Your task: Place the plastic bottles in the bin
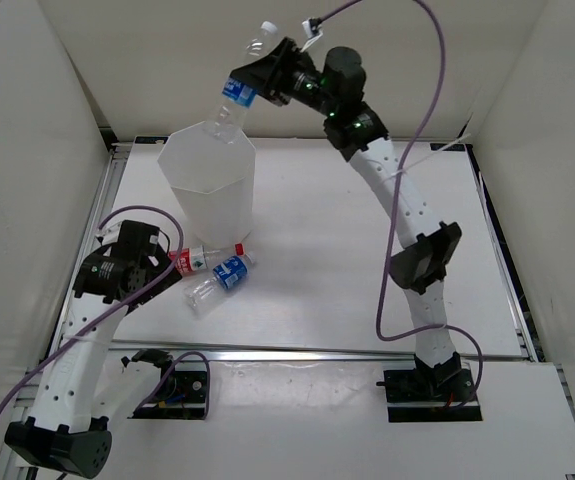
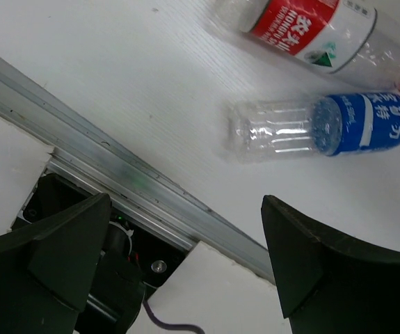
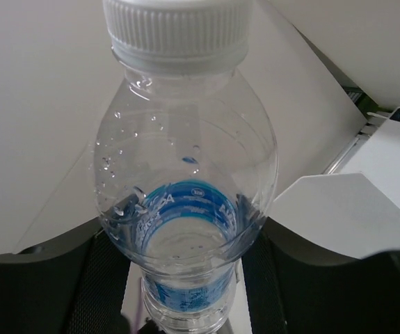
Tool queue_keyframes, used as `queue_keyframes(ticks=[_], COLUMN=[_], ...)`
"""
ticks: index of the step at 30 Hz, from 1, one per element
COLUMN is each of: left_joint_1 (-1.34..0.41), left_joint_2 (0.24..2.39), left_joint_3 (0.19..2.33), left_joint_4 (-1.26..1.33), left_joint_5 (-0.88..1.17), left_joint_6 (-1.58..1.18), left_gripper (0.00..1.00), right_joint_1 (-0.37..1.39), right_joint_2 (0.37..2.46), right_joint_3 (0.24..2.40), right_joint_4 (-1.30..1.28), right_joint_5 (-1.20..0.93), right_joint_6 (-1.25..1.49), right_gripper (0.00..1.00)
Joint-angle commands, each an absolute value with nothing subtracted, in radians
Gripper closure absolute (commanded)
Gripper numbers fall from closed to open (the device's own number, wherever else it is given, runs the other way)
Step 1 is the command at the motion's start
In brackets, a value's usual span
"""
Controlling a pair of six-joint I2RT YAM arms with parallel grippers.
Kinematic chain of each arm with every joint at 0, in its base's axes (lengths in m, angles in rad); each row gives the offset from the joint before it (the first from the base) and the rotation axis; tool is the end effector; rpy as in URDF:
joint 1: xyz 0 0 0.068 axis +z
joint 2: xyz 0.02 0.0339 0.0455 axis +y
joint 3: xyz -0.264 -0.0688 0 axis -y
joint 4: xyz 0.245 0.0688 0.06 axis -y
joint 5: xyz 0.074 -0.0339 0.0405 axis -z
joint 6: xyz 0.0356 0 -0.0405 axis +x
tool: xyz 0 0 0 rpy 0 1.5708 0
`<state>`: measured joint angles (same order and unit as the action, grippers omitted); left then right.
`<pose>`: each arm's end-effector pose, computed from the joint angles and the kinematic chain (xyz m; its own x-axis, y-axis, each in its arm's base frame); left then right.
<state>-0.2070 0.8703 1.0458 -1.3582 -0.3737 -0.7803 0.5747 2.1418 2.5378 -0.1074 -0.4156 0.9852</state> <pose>0.1212 -0.0122 0.3180 -0.6833 -0.5257 -0.5067 -0.5974 0.8015 -0.0261 0.3848 0.2663 0.5158 -0.5532 0.5501 -0.6256 -0.6535 0.1792 0.7354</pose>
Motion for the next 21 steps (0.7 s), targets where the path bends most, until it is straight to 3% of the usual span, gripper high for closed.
queue_keyframes(ticks=[1, 5, 9, 11, 12, 14, 21], left_joint_1=[-0.212, -0.212, -0.212, -0.212, -0.212, -0.212, -0.212], left_joint_2=[0.888, 0.928, 0.940, 0.940, 0.940, 0.928, 0.879], left_joint_3=[1.115, 1.158, 1.190, 1.180, 1.180, 1.166, 1.097], left_joint_4=[-1.364, -1.376, -1.387, -1.387, -1.387, -1.378, -1.261], left_joint_5=[-0.285, -0.259, -0.268, -0.268, -0.259, -0.259, -0.177], left_joint_6=[-0.695, -0.623, -0.603, -0.603, -0.613, -0.627, -0.589], left_gripper=[0.00, 0.00, 0.00, 0.00, 0.00, 0.00, 0.00], right_joint_1=[0.620, 0.667, 0.667, 0.667, 0.667, 0.676, 0.686], right_joint_2=[2.221, 2.243, 2.261, 2.261, 2.252, 2.252, 2.053], right_joint_3=[2.542, 2.533, 2.533, 2.514, 2.514, 2.514, 2.444], right_joint_4=[-0.034, -0.025, -0.050, -0.060, -0.072, -0.092, -0.276], right_joint_5=[-0.292, -0.152, -0.111, -0.110, -0.110, -0.124, -0.040], right_joint_6=[0.884, 0.729, 0.667, 0.655, 0.643, 0.623, 0.549], right_gripper=[0.54, 0.51, 0.37, 0.28, 0.15, 0.00, 0.00])
